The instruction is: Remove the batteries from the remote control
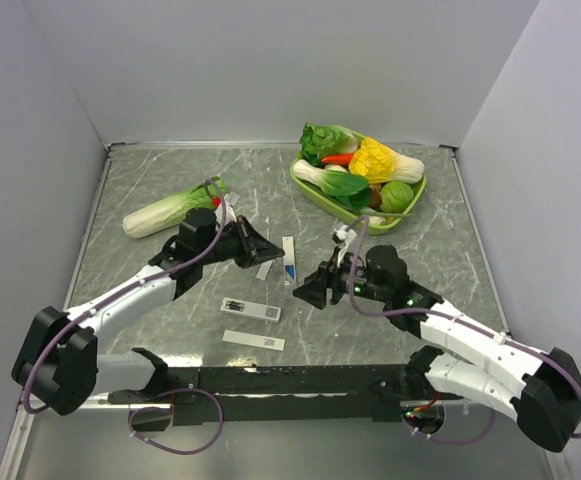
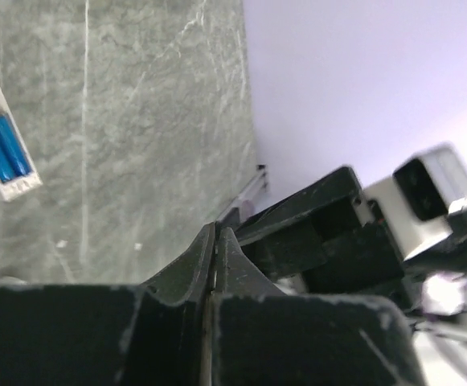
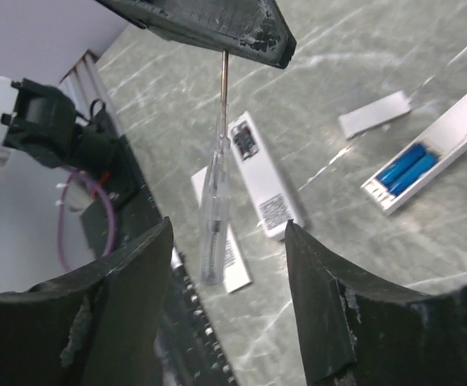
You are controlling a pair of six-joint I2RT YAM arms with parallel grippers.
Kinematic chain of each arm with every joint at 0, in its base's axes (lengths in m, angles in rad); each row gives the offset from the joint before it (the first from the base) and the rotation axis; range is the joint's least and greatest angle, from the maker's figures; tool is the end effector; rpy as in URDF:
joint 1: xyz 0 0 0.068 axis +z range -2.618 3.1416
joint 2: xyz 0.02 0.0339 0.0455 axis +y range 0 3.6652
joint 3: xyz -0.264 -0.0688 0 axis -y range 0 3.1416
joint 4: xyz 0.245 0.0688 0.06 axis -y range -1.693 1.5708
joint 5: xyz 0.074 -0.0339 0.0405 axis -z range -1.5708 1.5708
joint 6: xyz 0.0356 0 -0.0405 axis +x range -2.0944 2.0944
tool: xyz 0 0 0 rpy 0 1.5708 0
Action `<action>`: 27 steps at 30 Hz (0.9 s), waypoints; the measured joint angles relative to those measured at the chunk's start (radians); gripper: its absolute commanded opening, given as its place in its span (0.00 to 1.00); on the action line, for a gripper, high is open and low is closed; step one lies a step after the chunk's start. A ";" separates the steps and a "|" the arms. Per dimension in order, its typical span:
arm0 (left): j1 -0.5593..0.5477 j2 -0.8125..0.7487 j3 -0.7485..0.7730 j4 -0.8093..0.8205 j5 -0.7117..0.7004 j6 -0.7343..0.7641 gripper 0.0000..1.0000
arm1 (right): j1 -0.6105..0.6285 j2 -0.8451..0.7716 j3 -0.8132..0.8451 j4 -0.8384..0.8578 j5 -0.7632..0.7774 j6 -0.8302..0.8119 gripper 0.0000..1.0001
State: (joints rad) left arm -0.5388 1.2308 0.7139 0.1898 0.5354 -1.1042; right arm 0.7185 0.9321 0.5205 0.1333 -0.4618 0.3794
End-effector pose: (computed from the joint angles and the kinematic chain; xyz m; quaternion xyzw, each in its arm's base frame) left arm 0.2256 -0.1560 0.2599 -0.0707 0.7957 -0.5578 0.2252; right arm 0.1499 0.1521 0.2533 -0.2670 0.7428 0.4617 0.4047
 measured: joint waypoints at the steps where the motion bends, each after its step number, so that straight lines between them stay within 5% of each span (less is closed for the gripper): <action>1: 0.000 0.008 -0.001 0.005 -0.002 -0.038 0.01 | 0.002 -0.020 -0.032 0.043 0.015 -0.008 0.68; 12: 0.001 -0.013 -0.146 0.213 -0.028 -0.401 0.01 | 0.035 -0.137 -0.338 0.625 0.088 -0.163 0.68; 27: 0.001 -0.032 -0.364 0.558 -0.061 -0.782 0.01 | 0.085 -0.059 -0.345 0.971 0.079 -0.326 0.64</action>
State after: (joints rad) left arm -0.5381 1.1992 0.3496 0.7483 0.4747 -1.8866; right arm 0.8032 0.8730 0.1757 1.1046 -0.3824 0.0532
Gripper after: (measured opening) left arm 0.032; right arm 0.640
